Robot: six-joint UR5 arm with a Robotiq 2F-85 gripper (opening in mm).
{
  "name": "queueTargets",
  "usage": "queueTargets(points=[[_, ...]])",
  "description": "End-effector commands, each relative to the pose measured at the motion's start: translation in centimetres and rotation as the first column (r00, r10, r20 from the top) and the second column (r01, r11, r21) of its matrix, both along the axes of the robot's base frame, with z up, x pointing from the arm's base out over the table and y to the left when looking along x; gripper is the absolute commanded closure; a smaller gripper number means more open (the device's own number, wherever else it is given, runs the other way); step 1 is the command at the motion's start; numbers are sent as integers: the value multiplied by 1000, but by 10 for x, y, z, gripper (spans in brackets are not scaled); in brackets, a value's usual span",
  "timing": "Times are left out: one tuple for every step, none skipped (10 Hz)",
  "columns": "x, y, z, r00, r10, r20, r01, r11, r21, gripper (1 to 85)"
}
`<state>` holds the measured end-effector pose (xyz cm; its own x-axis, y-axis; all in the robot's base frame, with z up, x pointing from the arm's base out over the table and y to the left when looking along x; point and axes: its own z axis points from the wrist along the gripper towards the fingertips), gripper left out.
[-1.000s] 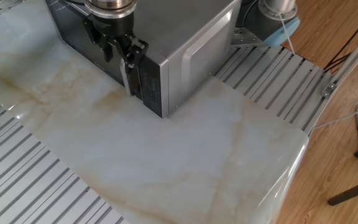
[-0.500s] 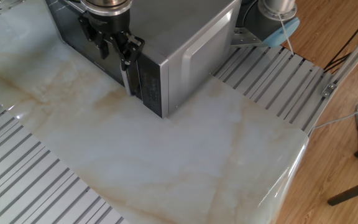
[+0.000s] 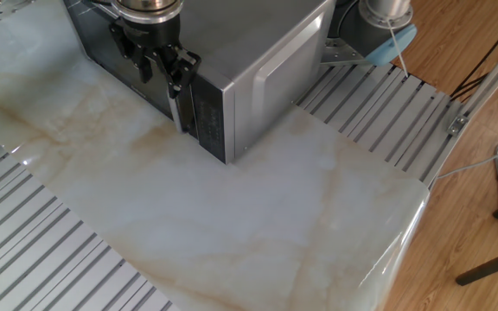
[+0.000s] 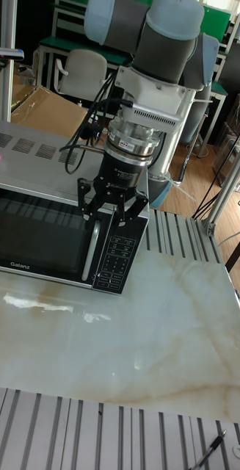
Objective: Open the microwave door
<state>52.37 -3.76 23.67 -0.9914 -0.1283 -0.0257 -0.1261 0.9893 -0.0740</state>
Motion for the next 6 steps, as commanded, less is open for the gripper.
queueTargets(points=[[-3,1,5,1000,-9,2,9,999,31,373],[-4,2,5,1000,3,-3,-3,999,36,373],[-6,2,5,1000,12,-11,-12,999,35,373],[-7,5,5,1000,14,-15,-13,999,45,373],[-8,7,5,1000,21,-20,-20,998,54,377],[-8,10,5,999,28,-20,-26,998,64,377]])
